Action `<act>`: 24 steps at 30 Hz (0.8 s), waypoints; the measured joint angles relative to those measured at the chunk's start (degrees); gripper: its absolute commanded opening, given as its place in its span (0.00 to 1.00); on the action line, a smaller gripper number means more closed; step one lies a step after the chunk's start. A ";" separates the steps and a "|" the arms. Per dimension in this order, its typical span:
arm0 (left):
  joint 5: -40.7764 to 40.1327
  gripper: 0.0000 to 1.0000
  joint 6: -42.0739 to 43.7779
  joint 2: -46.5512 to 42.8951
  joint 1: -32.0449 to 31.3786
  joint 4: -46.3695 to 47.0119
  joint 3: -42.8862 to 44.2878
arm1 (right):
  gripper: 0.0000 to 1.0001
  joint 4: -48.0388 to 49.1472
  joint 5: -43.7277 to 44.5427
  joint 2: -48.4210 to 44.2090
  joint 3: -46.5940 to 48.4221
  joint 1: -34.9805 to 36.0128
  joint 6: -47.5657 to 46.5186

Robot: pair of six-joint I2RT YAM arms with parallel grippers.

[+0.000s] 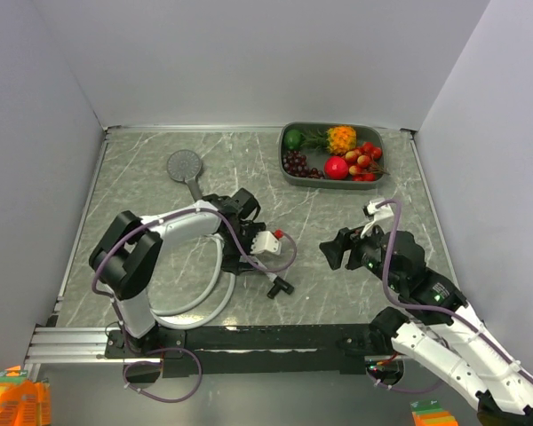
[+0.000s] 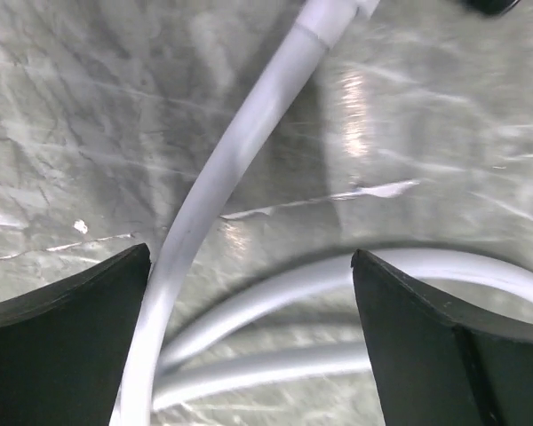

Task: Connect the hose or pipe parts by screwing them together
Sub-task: Move the pipeline to the center of the board.

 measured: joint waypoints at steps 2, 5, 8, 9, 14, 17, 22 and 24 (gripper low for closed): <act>0.35 0.99 -0.31 -1.05 -0.68 -2.34 1.18 | 0.79 -0.04 0.00 0.50 0.17 0.00 -0.46; 0.26 0.97 0.57 -2.08 -3.13 -4.90 4.74 | 0.79 0.00 -0.04 1.92 1.27 0.00 -1.07; 0.24 1.00 2.51 -1.77 -5.75 -6.38 10.75 | 0.79 0.76 -0.26 3.06 1.97 0.00 -1.27; 0.22 0.99 2.95 -1.75 -6.27 -6.21 12.02 | 0.79 1.05 -0.33 3.17 1.97 0.00 -1.27; -2.01 1.00 5.68 -1.77 -6.84 -5.42 13.73 | 0.82 1.92 -0.46 3.30 1.97 0.00 -1.44; -2.16 0.99 4.87 -1.27 -5.70 -8.63 15.47 | 0.85 1.90 -0.48 4.48 2.64 0.00 -1.88; 4.26 0.99 1.62 1.29 0.57 -14.64 24.81 | 1.00 3.54 -1.73 6.08 4.04 -0.02 -2.32; 6.80 0.99 1.57 0.87 3.23 -14.21 23.96 | 1.00 3.98 -2.86 6.05 4.37 -0.11 -2.01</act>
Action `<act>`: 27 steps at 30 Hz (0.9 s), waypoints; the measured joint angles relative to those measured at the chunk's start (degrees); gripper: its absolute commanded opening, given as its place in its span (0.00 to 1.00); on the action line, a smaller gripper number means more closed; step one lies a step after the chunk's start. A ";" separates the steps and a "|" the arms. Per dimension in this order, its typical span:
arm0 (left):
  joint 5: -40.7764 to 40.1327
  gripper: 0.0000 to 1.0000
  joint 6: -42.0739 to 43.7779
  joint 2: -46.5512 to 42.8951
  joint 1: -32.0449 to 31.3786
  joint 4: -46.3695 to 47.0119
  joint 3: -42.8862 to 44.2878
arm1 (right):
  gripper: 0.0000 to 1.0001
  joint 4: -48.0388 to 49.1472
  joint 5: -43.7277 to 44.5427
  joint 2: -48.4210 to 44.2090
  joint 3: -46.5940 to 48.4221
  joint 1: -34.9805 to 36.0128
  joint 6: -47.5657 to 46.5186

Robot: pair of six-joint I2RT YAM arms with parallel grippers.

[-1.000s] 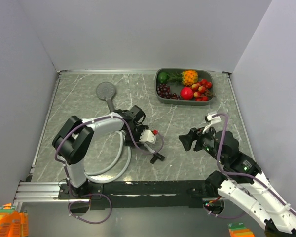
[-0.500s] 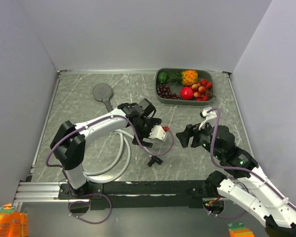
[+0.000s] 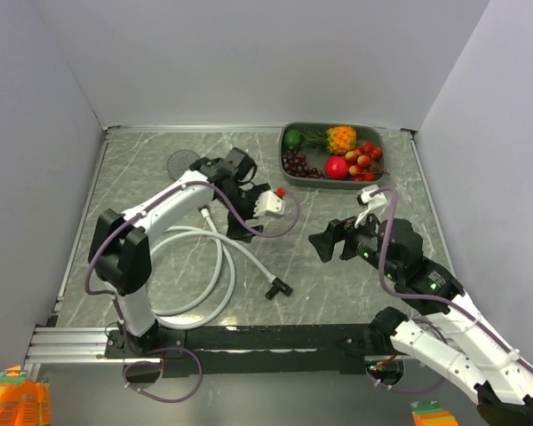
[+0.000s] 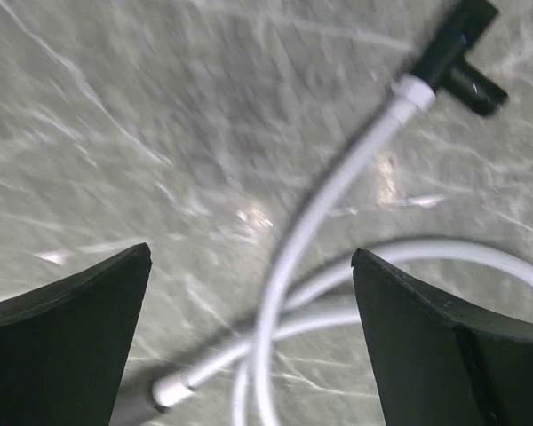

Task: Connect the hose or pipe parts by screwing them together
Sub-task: Move the pipeline to the center of the board, then pick up the pipeline from the center of the board.

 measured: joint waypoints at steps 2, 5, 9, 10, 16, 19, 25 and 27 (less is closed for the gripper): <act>1.60 0.99 0.04 -1.60 1.53 2.99 -5.18 | 1.00 0.04 -1.16 -0.04 0.72 -0.04 0.17; 2.23 0.99 0.66 -5.46 0.44 8.00 -17.18 | 1.00 0.44 -2.36 -0.26 2.27 -0.13 0.33; 2.82 0.93 1.16 -5.81 -4.22 11.17 -24.55 | 1.00 2.34 -4.00 -1.22 2.54 -0.42 0.39; 3.30 0.91 1.09 -5.05 -5.09 12.24 -24.35 | 1.00 2.43 -4.39 -1.20 2.67 -0.52 0.39; 2.23 0.87 1.33 -0.13 -10.03 21.24 -22.84 | 0.99 2.27 -5.33 0.26 6.34 -0.94 0.39; 0.85 0.78 2.36 0.55 -12.98 23.82 -23.56 | 0.99 2.23 -5.44 0.17 6.80 -1.14 0.37; 0.42 0.69 3.98 4.02 -15.72 25.05 -22.34 | 0.99 1.62 -5.88 0.09 6.93 -1.36 0.35; 0.28 0.67 4.20 4.13 -15.78 25.40 -22.23 | 0.99 1.31 -6.08 0.09 7.04 -1.40 0.35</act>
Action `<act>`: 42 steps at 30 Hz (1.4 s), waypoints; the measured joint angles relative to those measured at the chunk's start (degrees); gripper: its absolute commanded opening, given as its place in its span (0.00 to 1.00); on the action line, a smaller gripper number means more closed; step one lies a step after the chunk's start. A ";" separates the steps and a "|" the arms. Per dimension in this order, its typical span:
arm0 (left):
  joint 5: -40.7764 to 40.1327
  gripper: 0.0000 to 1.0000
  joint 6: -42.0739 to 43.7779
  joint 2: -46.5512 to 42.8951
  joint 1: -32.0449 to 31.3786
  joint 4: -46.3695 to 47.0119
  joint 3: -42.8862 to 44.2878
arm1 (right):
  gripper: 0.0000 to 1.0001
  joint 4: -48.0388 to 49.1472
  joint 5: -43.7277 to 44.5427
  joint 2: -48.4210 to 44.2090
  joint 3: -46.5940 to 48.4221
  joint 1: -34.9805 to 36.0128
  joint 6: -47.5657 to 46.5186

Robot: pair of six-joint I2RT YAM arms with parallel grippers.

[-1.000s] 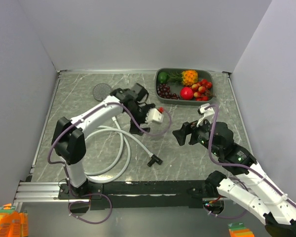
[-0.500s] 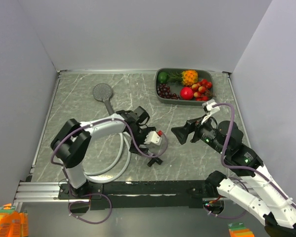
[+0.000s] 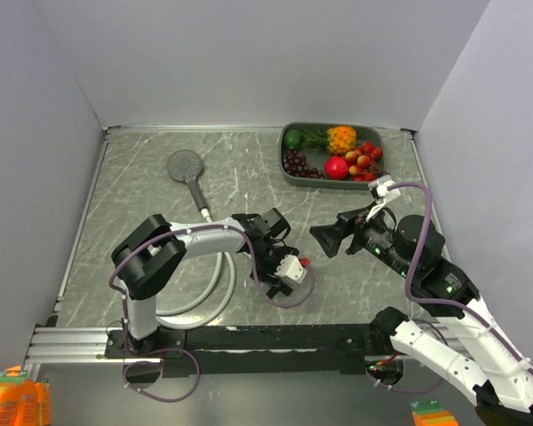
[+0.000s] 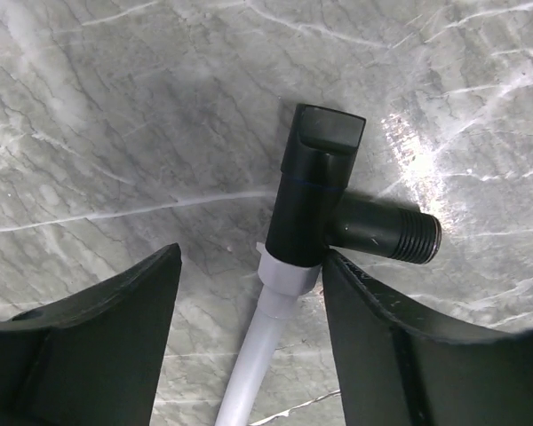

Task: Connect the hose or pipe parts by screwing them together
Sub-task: Pick up the pipeline from the center of the board.

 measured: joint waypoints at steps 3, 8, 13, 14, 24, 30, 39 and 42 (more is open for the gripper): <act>-0.17 0.67 0.74 0.00 0.00 0.09 -0.09 | 0.99 -0.79 -0.26 0.00 0.52 0.00 0.00; -0.20 0.67 2.45 -0.94 0.02 1.09 -1.42 | 0.99 -0.85 -0.68 0.02 0.72 0.00 0.04; -0.59 0.67 4.83 -3.06 0.33 2.54 -4.15 | 0.98 -1.07 -1.44 0.07 0.72 -0.09 0.26; -0.74 0.68 5.62 -3.48 0.44 2.73 -4.70 | 0.98 -1.11 -1.51 0.09 0.72 -0.11 0.31; -1.84 0.56 10.38 -4.09 1.79 1.95 -5.22 | 0.95 -1.11 -2.69 0.96 0.72 -0.26 1.36; -3.04 0.61 11.63 -4.22 0.74 1.75 -5.16 | 0.94 -1.11 -3.23 1.14 0.72 -0.26 1.55; -5.38 0.54 12.00 -4.70 -1.55 1.73 -5.35 | 0.93 -1.11 -3.61 1.07 0.63 -0.61 1.77; -5.42 0.47 11.91 -4.70 -1.95 1.33 -5.35 | 0.93 -1.14 -3.61 0.83 0.59 -0.63 1.79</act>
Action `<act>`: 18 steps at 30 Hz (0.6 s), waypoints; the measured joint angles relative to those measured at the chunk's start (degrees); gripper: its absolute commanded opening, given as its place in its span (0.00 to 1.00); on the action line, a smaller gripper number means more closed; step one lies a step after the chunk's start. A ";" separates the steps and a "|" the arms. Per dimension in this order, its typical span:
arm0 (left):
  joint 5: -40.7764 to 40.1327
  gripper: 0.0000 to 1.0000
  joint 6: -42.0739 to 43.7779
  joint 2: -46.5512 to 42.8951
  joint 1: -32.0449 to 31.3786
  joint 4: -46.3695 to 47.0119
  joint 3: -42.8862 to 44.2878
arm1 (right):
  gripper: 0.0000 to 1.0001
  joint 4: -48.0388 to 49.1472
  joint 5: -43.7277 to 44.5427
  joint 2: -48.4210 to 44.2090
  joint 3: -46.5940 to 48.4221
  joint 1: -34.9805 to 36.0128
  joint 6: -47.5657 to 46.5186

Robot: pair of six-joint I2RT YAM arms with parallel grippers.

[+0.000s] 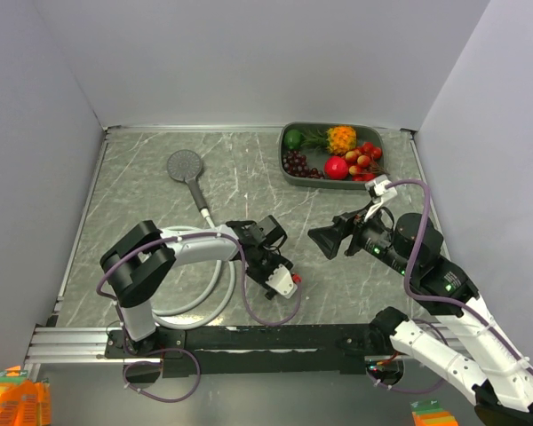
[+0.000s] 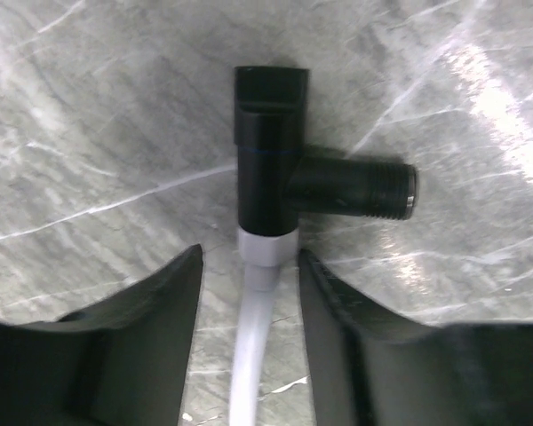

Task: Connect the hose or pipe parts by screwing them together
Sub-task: Pick up the pipeline from the center of the board.

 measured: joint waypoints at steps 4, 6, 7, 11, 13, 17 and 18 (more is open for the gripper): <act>-0.20 0.42 -0.31 0.13 -0.44 -0.61 0.00 | 0.93 0.00 -0.04 -0.42 -0.02 -0.02 0.09; -0.24 0.43 -0.35 0.15 -0.59 -0.61 0.00 | 0.92 0.00 -0.11 -0.46 -0.07 -0.17 0.13; -0.28 0.44 -0.37 0.15 -0.66 -0.59 0.00 | 0.92 0.00 -0.17 -0.46 -0.11 -0.26 0.15; -0.39 0.40 -0.39 0.15 -0.79 -0.24 -0.02 | 0.92 -0.04 -0.48 -0.52 -0.42 -0.39 0.17; -0.37 0.31 -0.52 0.17 -0.90 -0.31 -0.02 | 0.91 -0.02 -0.61 -0.50 -0.42 -0.46 0.17; -0.17 0.09 -1.27 0.42 -1.29 0.02 -0.02 | 0.90 -0.04 -0.66 -0.50 -0.42 -0.66 0.17; 0.02 0.08 -1.66 0.50 -1.31 0.46 -0.04 | 0.90 -0.04 -0.66 -0.50 -0.42 -0.66 0.20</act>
